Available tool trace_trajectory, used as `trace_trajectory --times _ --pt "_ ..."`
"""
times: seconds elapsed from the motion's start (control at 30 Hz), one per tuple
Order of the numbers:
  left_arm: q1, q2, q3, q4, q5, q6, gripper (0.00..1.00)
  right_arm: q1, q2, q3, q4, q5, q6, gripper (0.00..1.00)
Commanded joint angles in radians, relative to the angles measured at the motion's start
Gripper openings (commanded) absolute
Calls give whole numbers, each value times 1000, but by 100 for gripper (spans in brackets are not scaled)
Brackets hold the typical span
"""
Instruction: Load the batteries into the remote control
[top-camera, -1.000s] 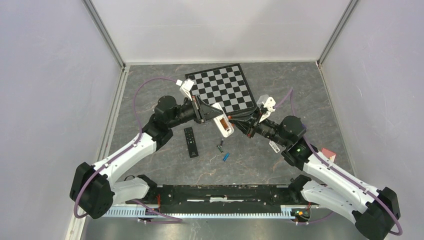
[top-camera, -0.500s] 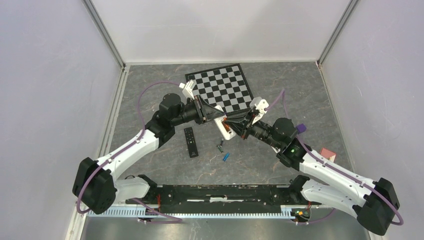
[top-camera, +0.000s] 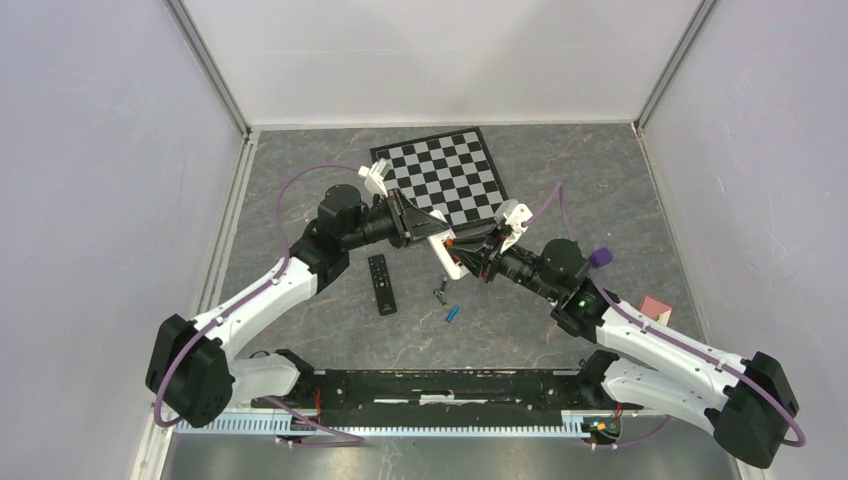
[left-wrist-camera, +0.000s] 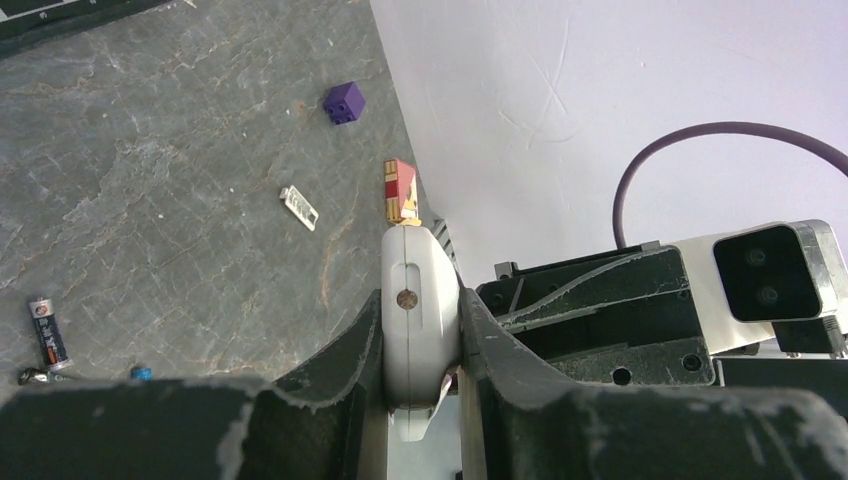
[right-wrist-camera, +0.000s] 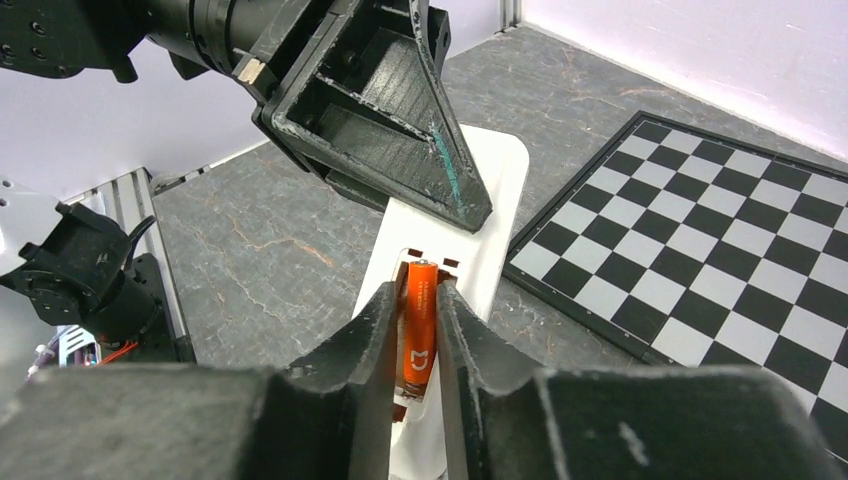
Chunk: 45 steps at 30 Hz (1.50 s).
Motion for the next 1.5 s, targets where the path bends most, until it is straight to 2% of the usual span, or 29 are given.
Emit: trace_trajectory --times 0.0,0.3,0.5,0.53,0.63,0.73,0.87,1.03,1.23,1.47 --pt "9 -3 48 4 31 -27 2 1 5 10 0 17 -18 31" --pt "17 9 51 -43 4 31 2 1 0 74 -77 19 43 57" --pt "25 14 45 -78 -36 108 2 1 -36 100 -121 72 191 93" --pt "26 14 44 -79 -40 121 2 1 -41 96 -126 86 226 97" --pt "29 16 40 -79 -51 147 2 -4 -39 88 -199 168 427 98" --pt "29 13 30 -63 -60 159 2 -5 -15 57 -206 148 643 98" --pt "29 3 8 -16 -67 163 2 -5 -30 -15 -202 244 866 98" --pt "29 -7 -13 17 -78 163 2 -5 -53 -41 -199 296 1019 98" --pt "28 -13 -26 47 -70 155 2 -5 -18 -81 -89 249 1204 98" --pt "29 -20 -20 47 -64 155 2 -5 46 -93 -18 202 1285 98"
